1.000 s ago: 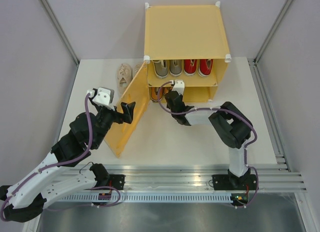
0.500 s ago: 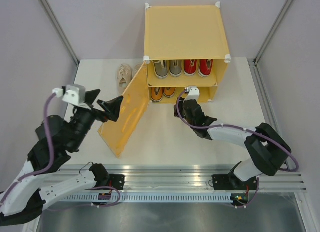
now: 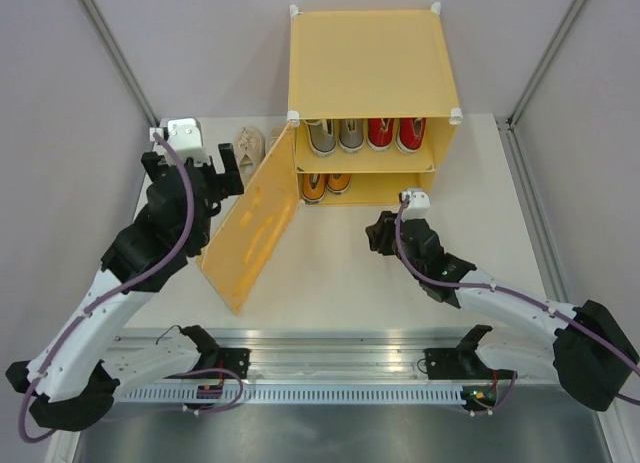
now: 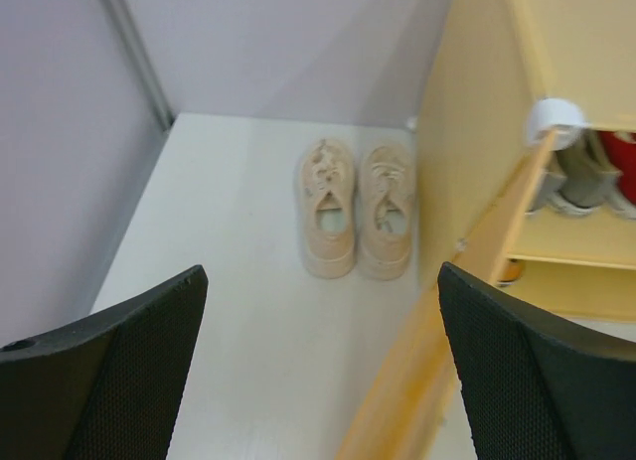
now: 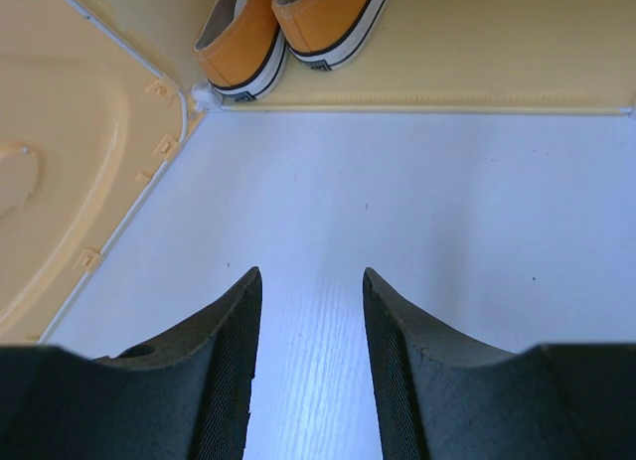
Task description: Place and organize the shoes in the shoe cabinet
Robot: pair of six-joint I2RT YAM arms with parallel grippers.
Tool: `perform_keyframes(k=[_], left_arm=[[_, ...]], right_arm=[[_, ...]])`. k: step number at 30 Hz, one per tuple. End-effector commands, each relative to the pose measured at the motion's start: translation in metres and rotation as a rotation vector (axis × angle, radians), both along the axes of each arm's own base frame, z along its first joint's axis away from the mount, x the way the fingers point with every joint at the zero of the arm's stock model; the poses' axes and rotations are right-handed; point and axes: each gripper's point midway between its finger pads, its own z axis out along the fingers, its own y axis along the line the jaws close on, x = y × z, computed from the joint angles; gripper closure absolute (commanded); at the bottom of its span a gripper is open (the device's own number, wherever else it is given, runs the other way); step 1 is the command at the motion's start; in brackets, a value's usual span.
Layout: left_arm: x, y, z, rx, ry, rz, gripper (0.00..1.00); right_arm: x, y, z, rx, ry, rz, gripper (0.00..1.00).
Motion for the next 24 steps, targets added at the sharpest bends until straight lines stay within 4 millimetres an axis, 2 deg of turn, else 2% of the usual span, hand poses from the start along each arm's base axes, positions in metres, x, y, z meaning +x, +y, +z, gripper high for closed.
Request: perform_keyframes(k=[1, 5, 7, 8, 10, 12, 16, 17, 19, 21, 24], left_arm=[[0.011, 0.022, -0.019, -0.058, 0.079, 0.087, 0.0], [0.027, 0.031, -0.061, -0.086, 0.221, 0.092, 0.01], [0.028, 0.02, -0.076, -0.148, 0.268, 0.019, 0.01], [0.024, 0.015, -0.076, -0.171, 0.264, -0.02, 0.01], [0.02, -0.008, -0.081, -0.226, 0.277, -0.145, 0.01], [0.01, -0.029, -0.079, -0.283, 0.271, -0.268, 0.01], [0.005, -0.057, -0.096, -0.339, 0.315, -0.405, 0.03], [0.0, -0.071, -0.098, -0.354, 0.334, -0.483, 0.04], [-0.001, -0.083, -0.107, -0.359, 0.362, -0.546, 0.06], [-0.005, -0.098, -0.108, -0.342, 0.369, -0.645, 0.06], [-0.001, -0.102, -0.115, -0.316, 0.382, -0.666, 0.06]], right_arm=[[-0.015, 0.0, -0.002, 0.04, 0.028, 0.032, 0.51], [-0.024, -0.004, -0.003, 0.042, 0.037, 0.047, 0.5], [-0.026, -0.009, -0.004, 0.035, 0.033, 0.04, 0.5], [-0.026, -0.01, -0.004, 0.031, 0.032, 0.036, 0.5], [-0.027, -0.013, -0.005, 0.024, 0.03, 0.031, 0.5], [-0.029, -0.015, -0.006, 0.02, 0.033, 0.028, 0.5], [-0.03, -0.015, -0.002, 0.034, 0.026, 0.031, 0.5], [-0.029, -0.014, 0.0, 0.037, 0.023, 0.031, 0.5], [-0.029, -0.014, 0.0, 0.034, 0.027, 0.032, 0.5], [-0.029, -0.013, 0.0, 0.031, 0.029, 0.034, 0.5], [-0.027, -0.011, -0.002, 0.026, 0.037, 0.033, 0.5]])
